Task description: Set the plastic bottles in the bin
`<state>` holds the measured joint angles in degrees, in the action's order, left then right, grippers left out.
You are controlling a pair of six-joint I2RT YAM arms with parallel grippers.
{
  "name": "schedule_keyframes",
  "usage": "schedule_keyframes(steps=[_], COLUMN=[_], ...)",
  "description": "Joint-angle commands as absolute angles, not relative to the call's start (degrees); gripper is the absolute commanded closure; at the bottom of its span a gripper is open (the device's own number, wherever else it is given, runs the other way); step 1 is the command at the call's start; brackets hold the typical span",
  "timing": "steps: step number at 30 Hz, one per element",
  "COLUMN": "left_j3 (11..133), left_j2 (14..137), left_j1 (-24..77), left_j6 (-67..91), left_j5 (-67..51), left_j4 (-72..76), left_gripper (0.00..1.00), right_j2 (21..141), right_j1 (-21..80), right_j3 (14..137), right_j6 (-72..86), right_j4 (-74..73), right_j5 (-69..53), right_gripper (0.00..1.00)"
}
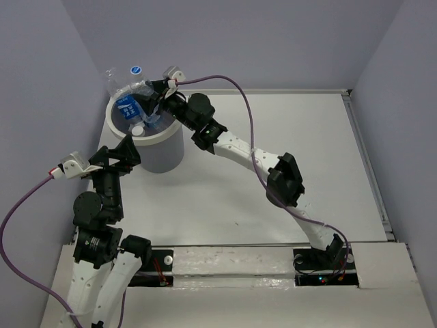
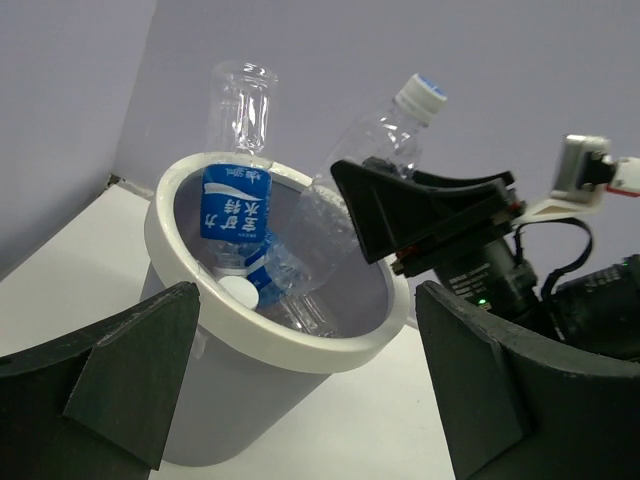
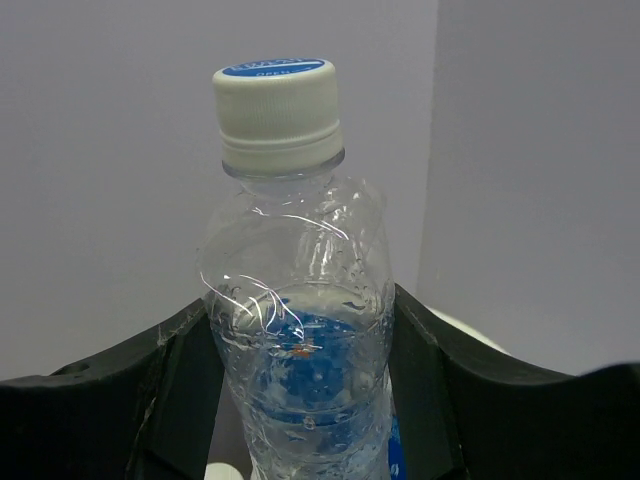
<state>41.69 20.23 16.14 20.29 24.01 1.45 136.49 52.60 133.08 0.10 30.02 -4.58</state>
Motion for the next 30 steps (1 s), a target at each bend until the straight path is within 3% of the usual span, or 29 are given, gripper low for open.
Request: schedule_keyframes(steps=[1, 10, 18, 30], left_j3=[41.13, 41.05, 40.96, 40.96], left_j2=[20.65, 20.83, 20.83, 20.74], left_j1=[16.43, 16.35, 16.43, 16.43], left_j6=[20.13, 20.21, 20.13, 20.30], left_j5=[24.35, 24.17, 24.26, 24.17], left_j4=[3.78, 3.95, 3.87, 3.95], left_gripper=[0.01, 0.02, 0.02, 0.02], right_j2=[139.13, 130.45, 127.18, 133.41], right_j1=[51.15, 51.15, 51.15, 51.15], right_j3=[134.22, 120.07, 123.04, 123.84], right_j6=[6.50, 9.51, -6.57, -7.03], right_j4=[33.13, 39.82, 27.72, 19.34], right_j5=[-5.88, -7.56, -0.70, -2.37], right_gripper=[0.55, 0.55, 0.55, 0.49])
